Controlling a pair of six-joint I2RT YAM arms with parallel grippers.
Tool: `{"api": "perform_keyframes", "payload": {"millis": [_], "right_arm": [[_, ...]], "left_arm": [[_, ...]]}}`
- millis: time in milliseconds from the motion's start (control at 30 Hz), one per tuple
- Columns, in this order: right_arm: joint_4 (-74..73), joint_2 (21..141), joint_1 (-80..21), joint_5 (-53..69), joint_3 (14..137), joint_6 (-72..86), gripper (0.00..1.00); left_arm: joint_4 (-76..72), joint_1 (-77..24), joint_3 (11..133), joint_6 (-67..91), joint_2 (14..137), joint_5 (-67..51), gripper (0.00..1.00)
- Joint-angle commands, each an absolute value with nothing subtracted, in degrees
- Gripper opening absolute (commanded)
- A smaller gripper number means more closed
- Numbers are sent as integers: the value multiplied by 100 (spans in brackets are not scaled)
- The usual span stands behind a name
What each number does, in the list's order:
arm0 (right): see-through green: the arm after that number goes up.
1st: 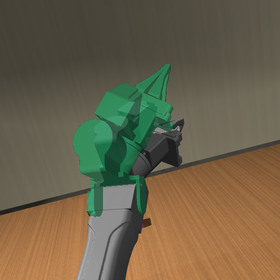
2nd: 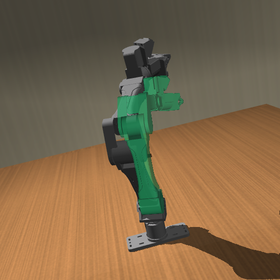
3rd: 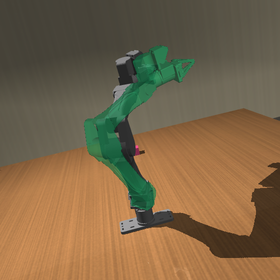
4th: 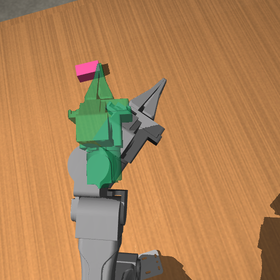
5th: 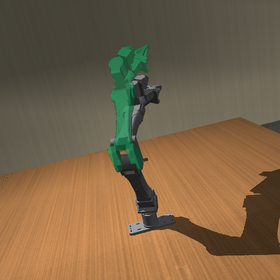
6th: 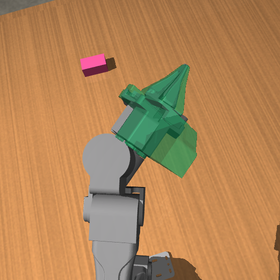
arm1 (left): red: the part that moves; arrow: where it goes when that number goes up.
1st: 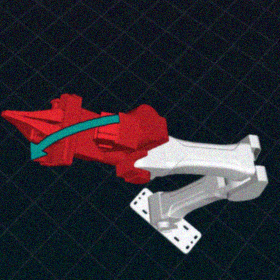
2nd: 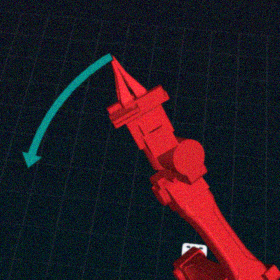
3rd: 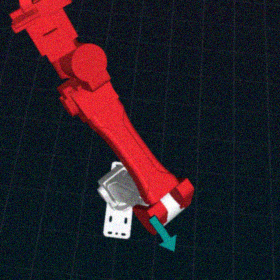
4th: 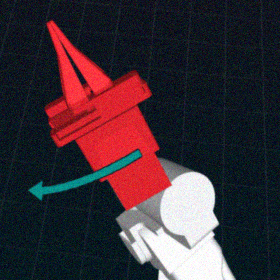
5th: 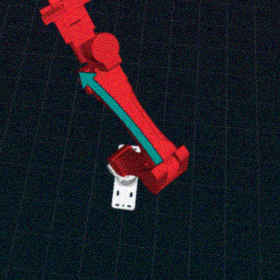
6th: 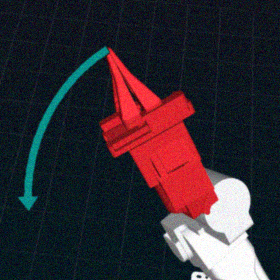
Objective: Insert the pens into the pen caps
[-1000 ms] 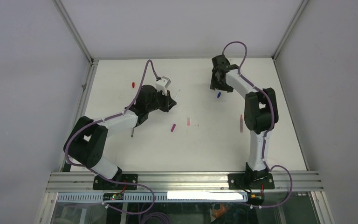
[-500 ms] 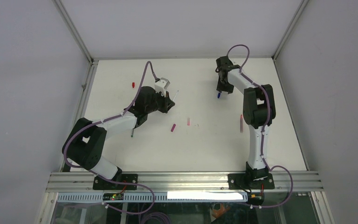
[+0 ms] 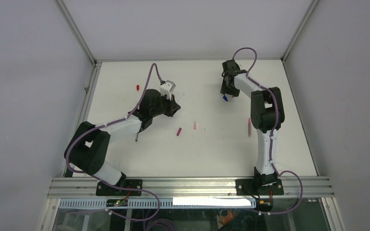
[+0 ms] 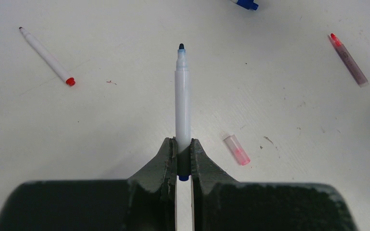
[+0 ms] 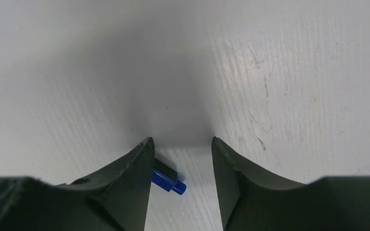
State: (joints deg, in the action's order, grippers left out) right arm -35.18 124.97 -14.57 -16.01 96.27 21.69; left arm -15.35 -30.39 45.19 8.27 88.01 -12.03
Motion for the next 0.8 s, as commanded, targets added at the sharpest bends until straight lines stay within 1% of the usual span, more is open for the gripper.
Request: {"api": "perform_keyframes", "payload": {"millis": [0, 100, 233, 500, 767], "right_arm": [[-2872, 11922, -1493, -1566, 9272, 2103, 51], [-2581, 11775, -1487, -1360, 9029, 1933, 52], [-2588, 11799, -1486, -1210, 9000, 1780, 50], [-1540, 11388, -1483, -739, 8245, 1423, 51], [-1619, 11396, -1483, 201, 8184, 517, 49]], "left_arm": [[-1632, -3067, 4585, 781, 8708, -1208, 0], [-1635, -3067, 4597, 790, 8721, -1219, 0], [-1634, -3067, 4588, 804, 8710, -1230, 0], [-1635, -3067, 4588, 802, 8724, -1225, 0], [-1630, -3067, 4614, 822, 8759, -1256, 0]]}}
